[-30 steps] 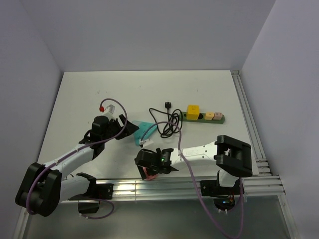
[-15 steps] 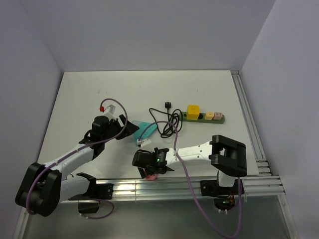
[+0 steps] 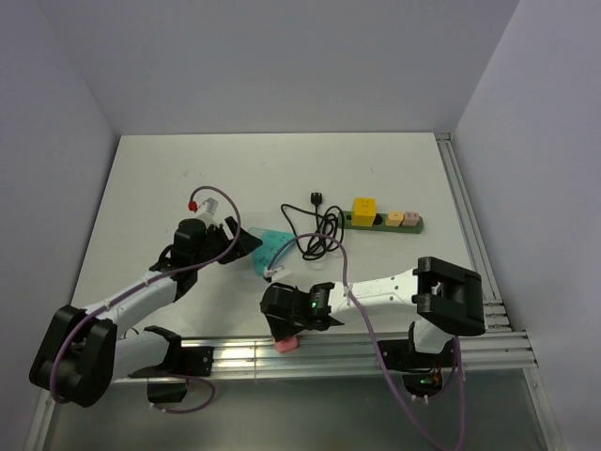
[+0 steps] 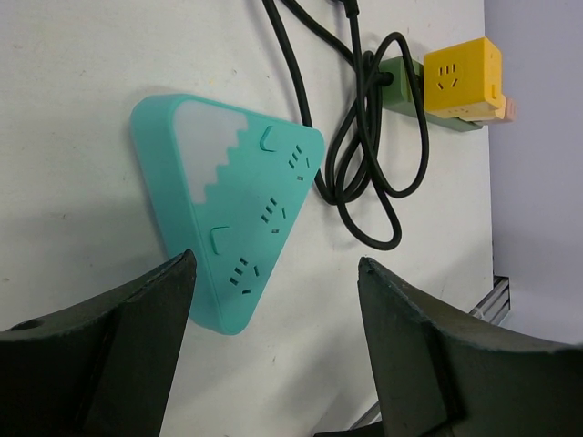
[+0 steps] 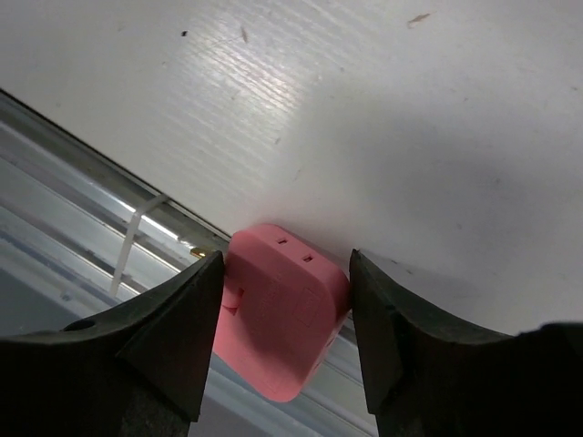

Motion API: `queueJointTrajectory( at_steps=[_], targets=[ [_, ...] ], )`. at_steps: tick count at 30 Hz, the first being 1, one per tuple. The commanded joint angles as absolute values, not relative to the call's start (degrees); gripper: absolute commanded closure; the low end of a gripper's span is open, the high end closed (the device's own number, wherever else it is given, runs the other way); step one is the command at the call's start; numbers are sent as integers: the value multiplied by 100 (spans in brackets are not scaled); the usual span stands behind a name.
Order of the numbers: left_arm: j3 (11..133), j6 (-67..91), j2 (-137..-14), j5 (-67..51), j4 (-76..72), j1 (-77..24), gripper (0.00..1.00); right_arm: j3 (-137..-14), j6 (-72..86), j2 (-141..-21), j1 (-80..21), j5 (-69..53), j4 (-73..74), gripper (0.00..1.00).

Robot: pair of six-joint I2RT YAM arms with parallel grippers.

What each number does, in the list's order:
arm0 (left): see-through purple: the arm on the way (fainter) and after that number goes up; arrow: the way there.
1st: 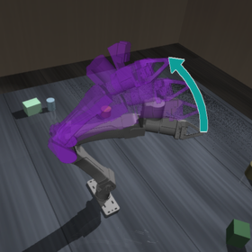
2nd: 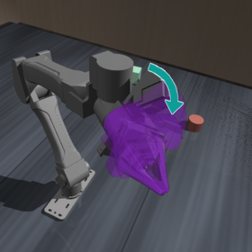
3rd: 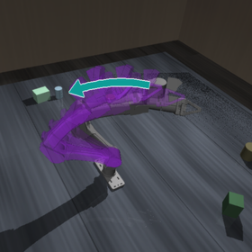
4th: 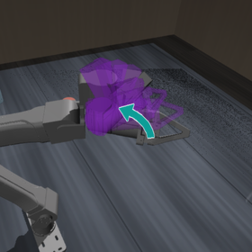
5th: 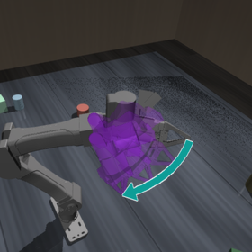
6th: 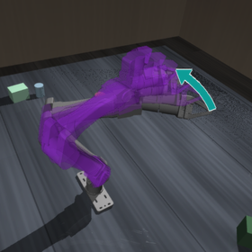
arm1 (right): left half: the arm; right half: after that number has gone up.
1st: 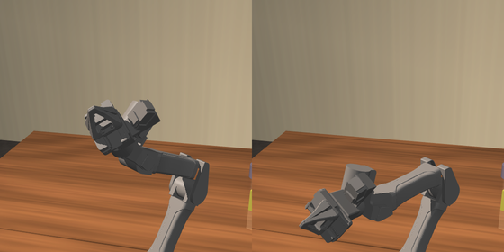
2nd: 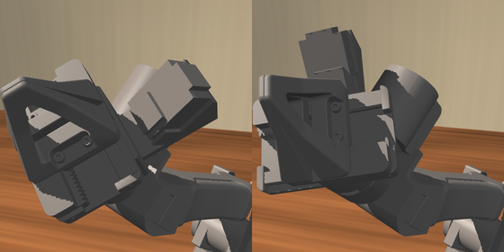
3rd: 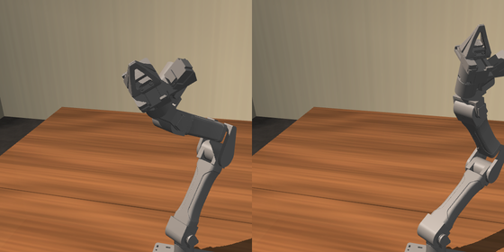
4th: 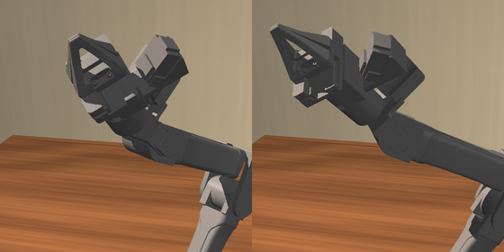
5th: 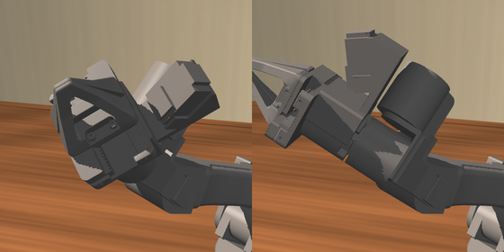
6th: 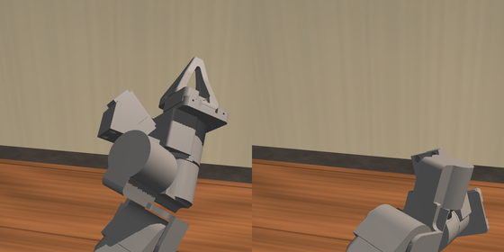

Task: Insert the plug
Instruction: Pick up the plug from the center of the board.

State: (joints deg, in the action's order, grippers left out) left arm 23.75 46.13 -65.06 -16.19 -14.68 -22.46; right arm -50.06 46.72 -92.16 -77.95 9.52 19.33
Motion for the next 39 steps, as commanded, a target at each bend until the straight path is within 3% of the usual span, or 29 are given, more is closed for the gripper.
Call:
queueJointTrajectory(
  at_steps=[1, 10, 15, 25, 39],
  targets=[
    [2558, 4482, -6530, -1705, -1582, -2276, 23, -4878, 4588, -9123, -7761, 668, 1583, 78],
    [2531, 4500, -6407, -1793, -1661, -2311, 23, -4439, 4526, -8403, -7471, 580, 1143, 99],
    [2549, 4421, -6310, -1670, -1714, -2575, 23, -4044, 4395, -8016, -7111, 273, 845, 100],
    [2426, 4596, -6688, -2556, -2618, -2716, 20, -3744, 3921, -7023, -6171, 26, 878, 100],
    [1952, 5290, -7443, -4148, -5377, -2874, 18, -4956, 3138, -6495, -4606, -1247, 1723, 100]
  ],
)
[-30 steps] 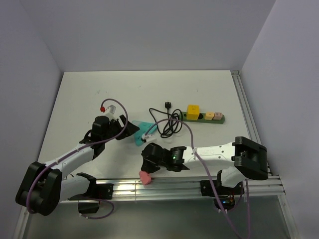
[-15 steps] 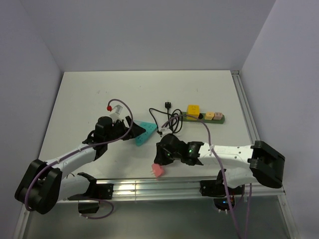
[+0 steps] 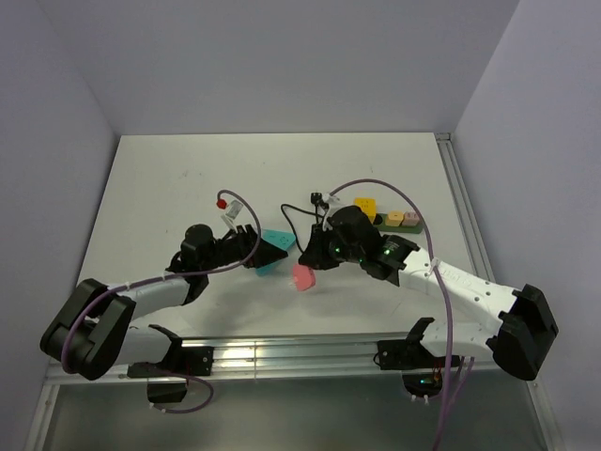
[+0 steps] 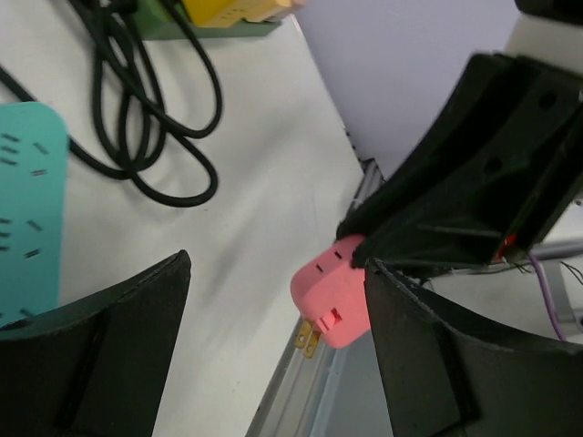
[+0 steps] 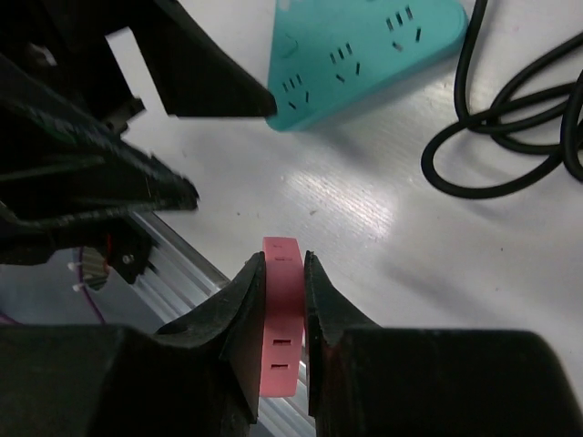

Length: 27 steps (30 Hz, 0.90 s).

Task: Insert the plug
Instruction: Pick up the plug from the center of the board.

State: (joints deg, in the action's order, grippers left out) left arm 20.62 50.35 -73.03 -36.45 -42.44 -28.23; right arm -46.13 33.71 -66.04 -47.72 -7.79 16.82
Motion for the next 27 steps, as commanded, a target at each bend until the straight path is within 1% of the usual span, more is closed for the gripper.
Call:
queueJointTrajectory(
  at_steps=[1, 5, 9, 21, 22, 27],
  targets=[
    [1934, 5430, -7497, -4288, -5727, -2865, 18, -4966, 3155, -6504, -4484, -1335, 1662, 100],
    [1793, 5809, -7769, -4605, -6651, -2874, 19, -4992, 3182, -6495, -4194, -1861, 1337, 100],
    [1758, 6055, -7997, -4807, -7276, -2900, 19, -5089, 3190, -6521, -3973, -2310, 1117, 100],
    [1960, 6134, -8367, -4913, -7426, -3225, 21, -5353, 3146, -6688, -3832, -3049, 880, 100],
    [1951, 6204, -8385, -4957, -7575, -3234, 22, -5353, 3146, -6741, -3823, -3076, 844, 100],
    [2048, 6144, -8376, -5027, -7489, -3322, 33, -5300, 3173, -6925, -3806, -3436, 476, 100]
  ],
)
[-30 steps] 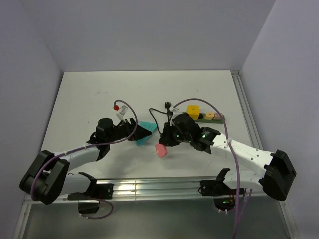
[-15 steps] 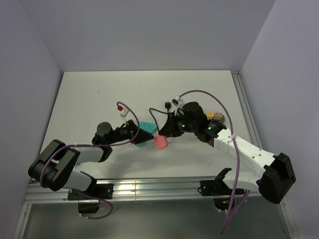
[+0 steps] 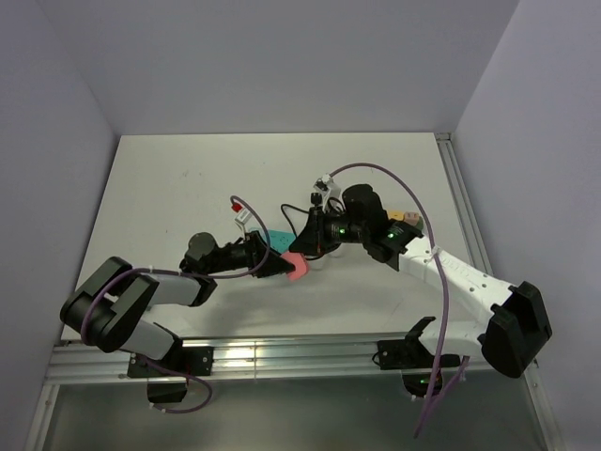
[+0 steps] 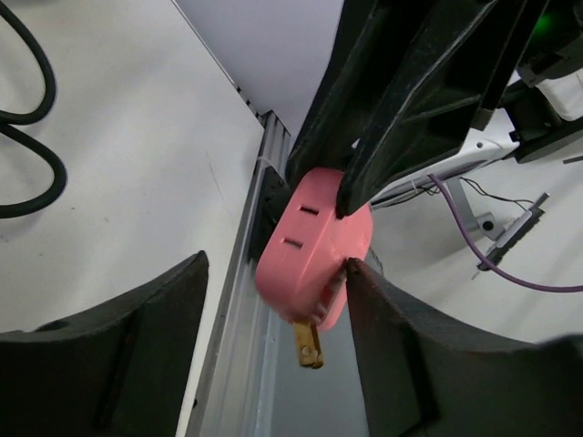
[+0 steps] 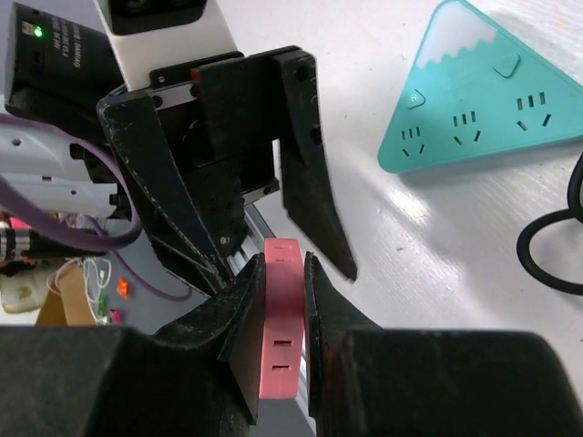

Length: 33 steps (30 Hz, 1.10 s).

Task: Insert the plug
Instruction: Pick up the plug from the center of the board.

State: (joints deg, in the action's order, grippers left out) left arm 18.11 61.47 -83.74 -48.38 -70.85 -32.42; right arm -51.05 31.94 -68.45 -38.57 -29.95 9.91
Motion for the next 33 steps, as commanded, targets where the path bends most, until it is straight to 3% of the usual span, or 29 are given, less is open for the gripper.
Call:
queueJointTrajectory(
  at_steps=[1, 4, 7, 9, 11, 18, 22, 30, 32, 33],
  targets=[
    [2057, 6152, -8385, -5062, -7506, -3340, 38, -5282, 3182, -6952, -3806, -3541, 396, 100],
    [2030, 6187, -8350, -5080, -7664, -3366, 49, -5273, 3138, -7040, -3806, -3639, 308, 100],
    [1995, 6161, -8262, -5089, -7717, -3375, 69, -5194, 3006, -6987, -3814, -3560, 220, 100],
    [1995, 6144, -8227, -5098, -7691, -3392, 78, -5168, 2953, -6961, -3780, -3620, 176, 100],
    [2004, 6108, -8218, -5098, -7647, -3401, 100, -5150, 2944, -6961, -3753, -3682, 158, 100],
    [1969, 5959, -8025, -5001, -7427, -3401, 100, -4966, 2892, -6934, -3560, -3744, 61, 97],
    [1960, 5915, -7937, -4957, -7296, -3401, 100, -4826, 2988, -6856, -3350, -3700, 27, 60],
    [1916, 5766, -7620, -4764, -6891, -3401, 100, -4202, 3252, -6609, -2936, -4428, -816, 56],
    [1907, 5783, -7576, -4746, -6882, -3393, 100, -4062, 3365, -6644, -2936, -4605, -1140, 54],
    [1899, 5809, -7576, -4755, -6899, -3393, 100, -4017, 3410, -6688, -2936, -4797, -1256, 48]
  ],
)
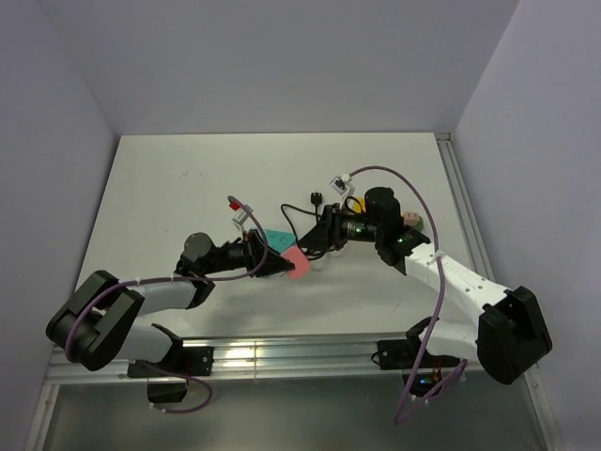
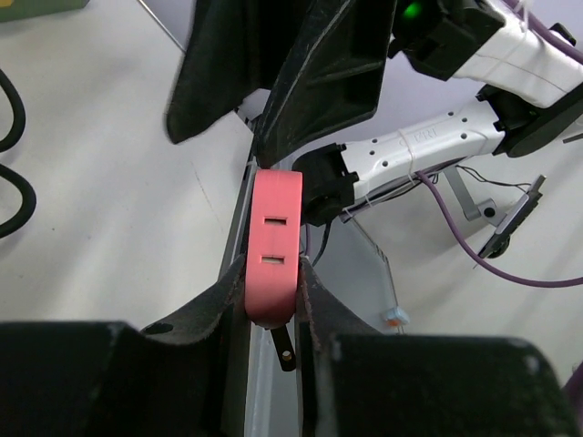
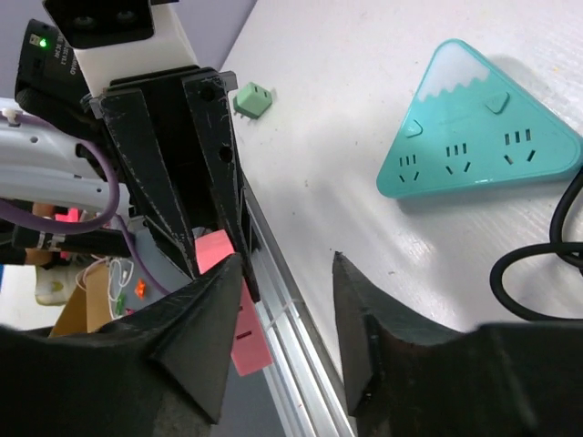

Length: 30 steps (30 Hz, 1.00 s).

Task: Insert the plug
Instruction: Pick up the plug from the center of the board.

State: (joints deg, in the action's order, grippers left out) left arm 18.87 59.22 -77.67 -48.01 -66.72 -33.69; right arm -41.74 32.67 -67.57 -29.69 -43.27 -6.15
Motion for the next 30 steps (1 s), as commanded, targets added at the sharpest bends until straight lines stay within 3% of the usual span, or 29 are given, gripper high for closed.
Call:
queueJointTrajectory(
  at_steps=[1, 13, 19, 30],
  targets=[
    [1890, 5836, -7576, -4764, -6917, -3375, 100, -3973, 3445, -6706, -2936, -4851, -1361, 46],
    [1828, 6161, -7699, -4851, -7198, -3182, 100, -3665, 3401, -6565, -2962, -5247, -1881, 46],
    [1749, 6390, -7743, -4922, -7488, -3041, 100, -3604, 3630, -6741, -2997, -5546, -2293, 40],
    [1784, 6592, -7963, -5062, -7805, -3032, 100, -3753, 3507, -6987, -3304, -5590, -2267, 49]
  ],
)
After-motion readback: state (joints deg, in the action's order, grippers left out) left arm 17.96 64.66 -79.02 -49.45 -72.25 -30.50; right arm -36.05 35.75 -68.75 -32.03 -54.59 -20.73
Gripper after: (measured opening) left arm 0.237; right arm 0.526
